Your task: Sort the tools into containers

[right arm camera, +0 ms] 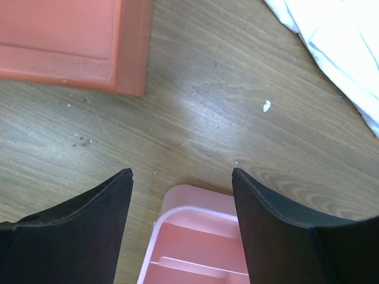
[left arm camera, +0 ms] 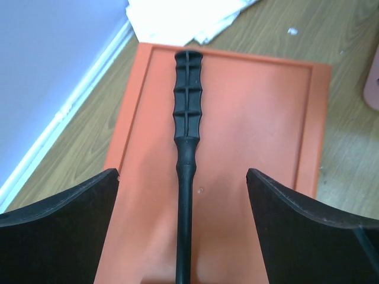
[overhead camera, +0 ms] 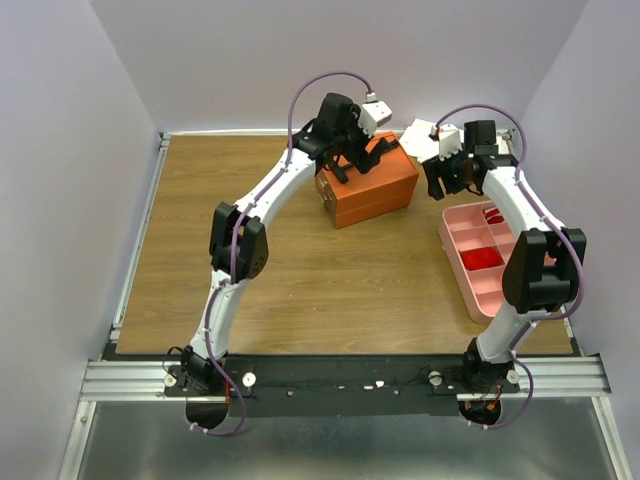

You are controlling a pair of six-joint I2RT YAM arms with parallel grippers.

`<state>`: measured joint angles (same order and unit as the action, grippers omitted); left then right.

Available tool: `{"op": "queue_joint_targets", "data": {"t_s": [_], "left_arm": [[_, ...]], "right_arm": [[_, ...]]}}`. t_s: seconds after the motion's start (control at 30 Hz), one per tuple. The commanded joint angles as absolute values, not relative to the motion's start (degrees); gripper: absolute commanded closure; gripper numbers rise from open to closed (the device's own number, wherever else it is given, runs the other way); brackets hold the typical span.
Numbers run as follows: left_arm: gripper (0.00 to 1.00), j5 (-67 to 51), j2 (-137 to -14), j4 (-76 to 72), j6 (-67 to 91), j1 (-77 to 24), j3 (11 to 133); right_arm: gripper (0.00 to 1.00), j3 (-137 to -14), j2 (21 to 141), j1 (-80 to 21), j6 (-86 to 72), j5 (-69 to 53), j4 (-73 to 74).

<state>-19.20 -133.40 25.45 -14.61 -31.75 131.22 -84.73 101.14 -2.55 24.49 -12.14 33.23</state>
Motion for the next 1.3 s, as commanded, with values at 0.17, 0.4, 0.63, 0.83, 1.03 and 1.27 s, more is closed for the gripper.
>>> {"op": "queue_joint_targets", "data": {"t_s": [0.17, 0.4, 0.63, 0.83, 1.03, 1.27], "left_arm": [[0.01, -8.5, -116.7, 19.2, -8.7, -31.6, 127.4], [0.01, 15.0, -105.5, 15.2, -8.0, -27.1, 106.2], [0.01, 21.4, -99.3, 14.1, -2.9, -19.4, 93.2], [0.01, 20.8, -99.4, 15.2, -0.8, -14.6, 90.4], [0.01, 22.5, -100.5, 14.9, -0.5, -12.4, 91.6], [0.01, 19.0, -100.4, 15.3, -0.2, -12.5, 93.3]], "right_arm": [[0.2, -90.1, 95.8, -2.2, 14.6, -8.9, 33.1], [0.07, -90.3, 91.9, -2.2, 2.3, 3.6, 29.5], [0.07, -87.3, 89.5, -2.2, 0.2, 6.2, 28.0], [0.07, -87.9, 89.6, -2.2, -2.2, 5.3, 27.5], [0.07, -88.2, 88.8, -2.2, -3.9, 4.1, 26.7], [0.08, -88.8, 88.9, -2.3, -3.3, 1.1, 27.2]]}}
